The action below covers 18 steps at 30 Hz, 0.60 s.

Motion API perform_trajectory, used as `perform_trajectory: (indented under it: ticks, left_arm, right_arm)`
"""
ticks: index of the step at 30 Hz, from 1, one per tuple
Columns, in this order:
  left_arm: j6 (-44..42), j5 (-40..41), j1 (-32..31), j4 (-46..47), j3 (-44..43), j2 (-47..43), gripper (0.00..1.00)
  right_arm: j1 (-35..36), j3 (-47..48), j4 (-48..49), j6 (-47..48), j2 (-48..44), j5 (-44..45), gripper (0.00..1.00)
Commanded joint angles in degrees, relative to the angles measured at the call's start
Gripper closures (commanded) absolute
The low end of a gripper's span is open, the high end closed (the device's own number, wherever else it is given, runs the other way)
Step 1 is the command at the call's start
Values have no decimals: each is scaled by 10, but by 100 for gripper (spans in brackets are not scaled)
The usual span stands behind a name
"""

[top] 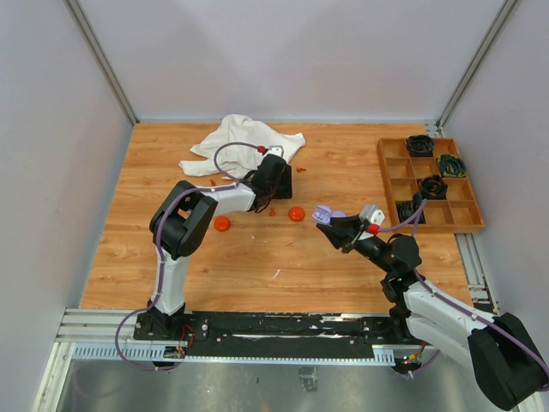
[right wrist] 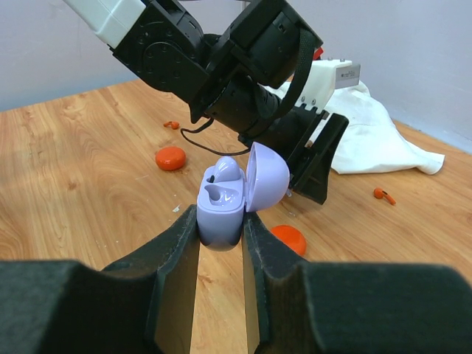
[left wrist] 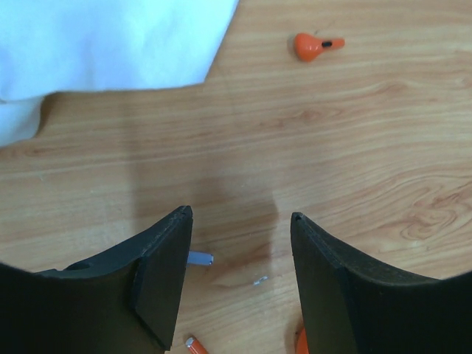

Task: Insert the wireless bluetooth earbuds into the charging case
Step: Pick up the earbud from the center of the board.

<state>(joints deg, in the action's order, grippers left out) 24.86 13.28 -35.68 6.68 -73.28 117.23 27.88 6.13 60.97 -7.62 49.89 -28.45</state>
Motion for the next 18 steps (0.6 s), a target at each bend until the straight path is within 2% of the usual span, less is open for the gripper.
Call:
perform_trajectory:
  ticks: [1,10,18]
  left_arm:
    - [5,-28,3,-18,-5,4,39]
    - [21,-53,3,-36,40,-22,41]
    - [16,-44,3,-60,81,-66,42]
  right_arm:
    - [-17,2,6,11,2,3,97]
    - [-17,4,1,9,-3,1,97]
    - [-17,4,2,6,-3,-1,97]
